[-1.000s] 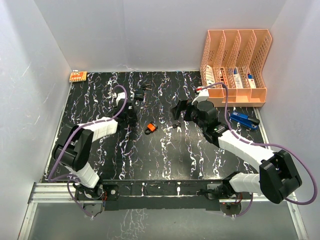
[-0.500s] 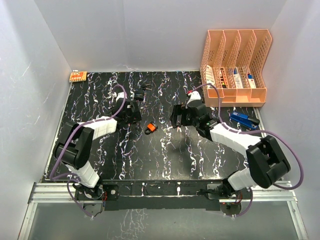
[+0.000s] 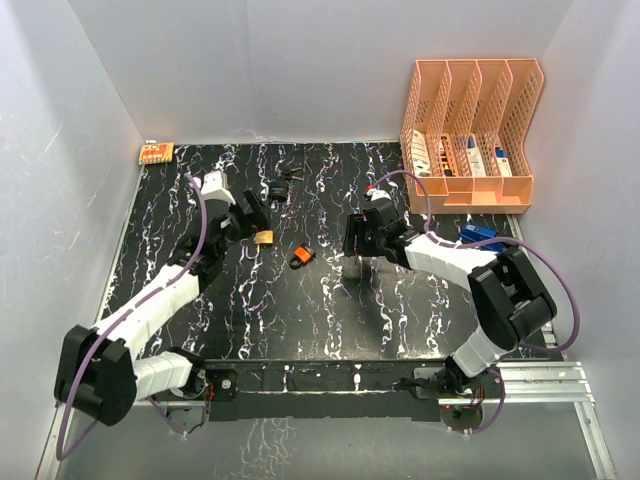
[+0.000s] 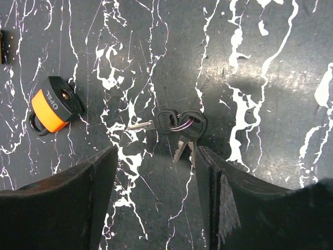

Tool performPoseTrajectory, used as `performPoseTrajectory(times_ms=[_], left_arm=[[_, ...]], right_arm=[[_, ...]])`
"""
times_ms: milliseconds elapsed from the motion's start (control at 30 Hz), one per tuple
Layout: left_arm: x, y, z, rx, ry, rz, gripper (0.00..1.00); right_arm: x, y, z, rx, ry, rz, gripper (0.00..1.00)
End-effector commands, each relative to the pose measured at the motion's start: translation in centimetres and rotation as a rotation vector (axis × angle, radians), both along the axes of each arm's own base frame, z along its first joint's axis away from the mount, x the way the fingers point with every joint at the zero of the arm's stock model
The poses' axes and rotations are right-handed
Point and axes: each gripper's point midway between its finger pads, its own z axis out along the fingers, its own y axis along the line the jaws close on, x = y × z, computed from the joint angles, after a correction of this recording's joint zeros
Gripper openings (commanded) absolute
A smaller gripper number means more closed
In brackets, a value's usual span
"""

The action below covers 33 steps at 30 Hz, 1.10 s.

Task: Unlock with the key

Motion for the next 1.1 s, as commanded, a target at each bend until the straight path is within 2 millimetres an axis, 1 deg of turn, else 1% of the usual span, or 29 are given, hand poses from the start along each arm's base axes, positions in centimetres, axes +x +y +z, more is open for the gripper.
performPoseTrajectory(times_ms=[0, 33, 67, 233, 467, 500, 533, 667, 833, 967, 1067], left_arm=[[-2.5, -0.6, -1.0, -0.053, 0.021, -0.052, 0.97], [-2.9, -0.6, -0.9, -0.063, 0.016, -0.062, 0.97], [-3.4, -0.6, -1.4, -0.071, 0.023, -0.068, 0.97], [-4.7, -0.9, -2.2, -0.105, 0.033, -0.092, 0.97], [-5.2, -0.8, -3.1, -0.115, 0.047, -0.093, 0.97], [-5.3, -0.9, -3.3, -0.116, 0.05, -0.094, 0.97], [-5.3, -0.9, -3.4, -0.119, 0.051, -0.093, 0.97], [-5.4, -1.0, -3.8, -0.128, 0.059, -0.096, 0.97], [-5.5, -1.0, -4.4, -0.129, 0.074, -0.094, 0.97], [-5.5, -1.1, -4.6, -0.133, 0.079, -0.095, 0.97], [-5.5, -1.3, -4.9, -0.139, 0.086, -0.099, 0.97]], right_arm=[[1.3, 1.2, 0.9, 0.048, 0.003, -0.017, 0.59], [1.4, 1.3, 0.7, 0.05, 0.013, -0.017, 0.59], [1.4, 1.4, 0.4, 0.051, 0.023, -0.014, 0.59], [1.5, 1.8, -0.6, 0.052, 0.048, -0.016, 0.59], [2.4, 2.1, -1.5, 0.039, 0.058, -0.023, 0.59], [2.7, 2.2, -1.3, 0.042, 0.049, -0.023, 0.59], [2.8, 2.3, -2.3, 0.031, 0.067, -0.023, 0.59], [3.8, 2.7, -3.2, 0.017, 0.072, -0.028, 0.59], [5.7, 2.7, -3.8, -0.022, 0.051, -0.045, 0.59], [7.4, 2.6, -3.7, -0.055, 0.016, -0.058, 0.59], [8.4, 2.0, -3.4, -0.094, -0.006, -0.086, 0.59]])
